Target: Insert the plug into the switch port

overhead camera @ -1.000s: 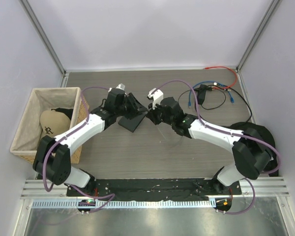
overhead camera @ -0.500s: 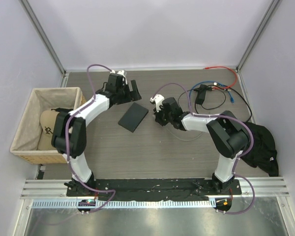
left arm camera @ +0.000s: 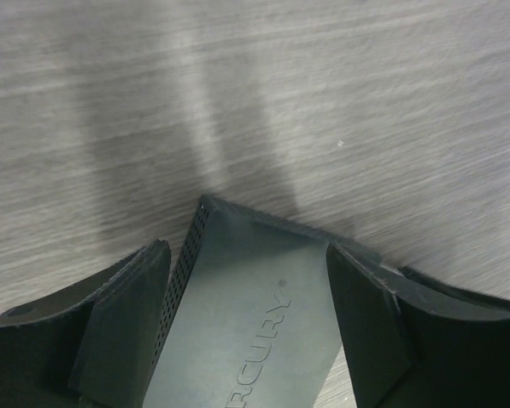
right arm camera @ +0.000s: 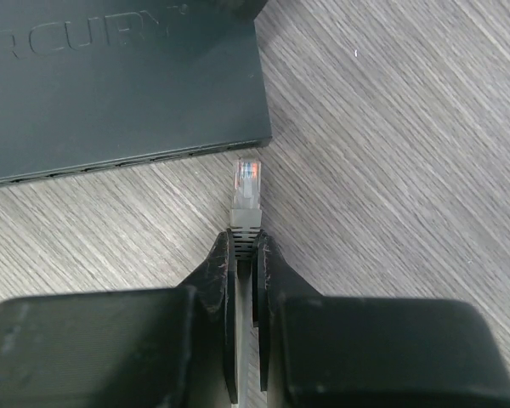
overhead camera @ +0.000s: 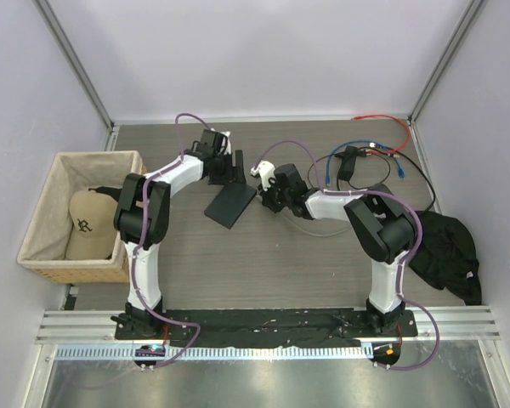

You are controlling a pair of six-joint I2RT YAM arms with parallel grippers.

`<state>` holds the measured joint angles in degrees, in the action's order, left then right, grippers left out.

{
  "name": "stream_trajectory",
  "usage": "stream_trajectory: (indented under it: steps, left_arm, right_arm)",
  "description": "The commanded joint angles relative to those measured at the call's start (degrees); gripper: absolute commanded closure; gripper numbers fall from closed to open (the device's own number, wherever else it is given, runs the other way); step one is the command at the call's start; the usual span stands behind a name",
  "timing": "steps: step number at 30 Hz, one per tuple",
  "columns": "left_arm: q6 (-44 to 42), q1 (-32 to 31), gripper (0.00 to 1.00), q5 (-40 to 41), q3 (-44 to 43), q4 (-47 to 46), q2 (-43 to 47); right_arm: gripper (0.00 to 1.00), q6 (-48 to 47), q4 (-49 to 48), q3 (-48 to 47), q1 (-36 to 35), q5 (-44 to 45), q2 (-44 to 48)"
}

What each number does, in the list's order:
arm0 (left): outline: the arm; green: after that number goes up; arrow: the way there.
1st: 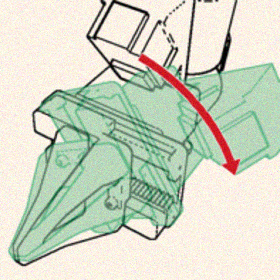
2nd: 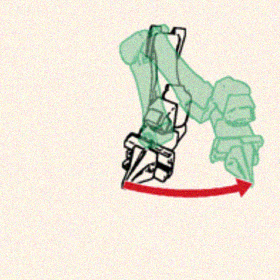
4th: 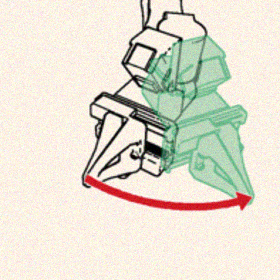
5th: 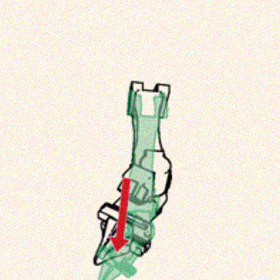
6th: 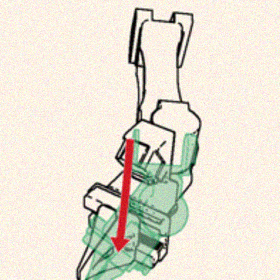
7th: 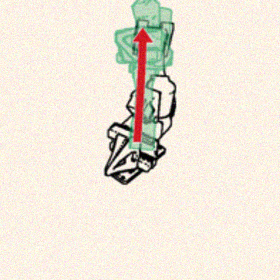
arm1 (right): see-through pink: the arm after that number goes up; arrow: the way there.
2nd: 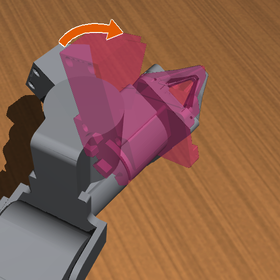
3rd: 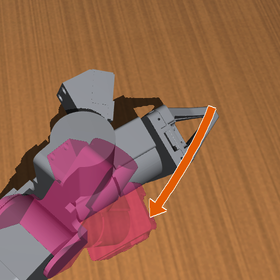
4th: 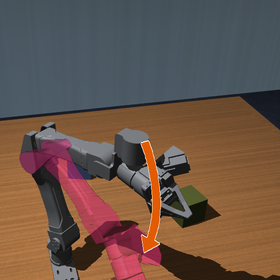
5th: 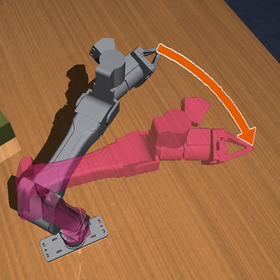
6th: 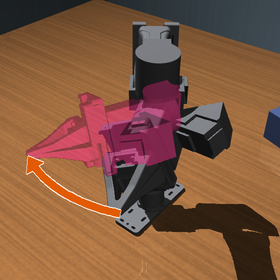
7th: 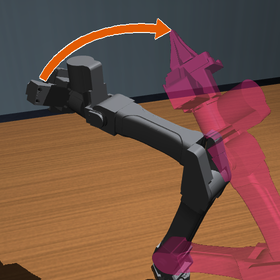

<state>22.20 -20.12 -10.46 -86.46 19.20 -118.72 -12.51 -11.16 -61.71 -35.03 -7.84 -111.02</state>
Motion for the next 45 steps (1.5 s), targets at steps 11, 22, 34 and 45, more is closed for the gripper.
stream_trajectory:
  steps: [11,22,34,45]
  left_arm:
    - [-4.2,0.3,0.28,-3.1,-3.0,6.6,-3.5]
    - [-3.5,0.3,0.28,-3.8,-3.8,7.4,-4.2]
    - [-6.5,0.4,0.28,-8.5,-4.3,8.4,-5.7]
    - [-16.2,0.3,0.31,-18.6,-4.5,15.2,-5.7]
  right_arm:
    - [0.99,-1.6,-2.0,-3.5,0.0,0.3,0.5]
    - [0.99,-1.4,-1.5,-4.6,-0.8,-0.8,0.6]
    - [0.99,-1.6,-4.0,-4.2,-2.4,1.8,-0.2]
    - [0.99,-4.3,-5.5,-5.8,-1.4,-2.5,-1.1]
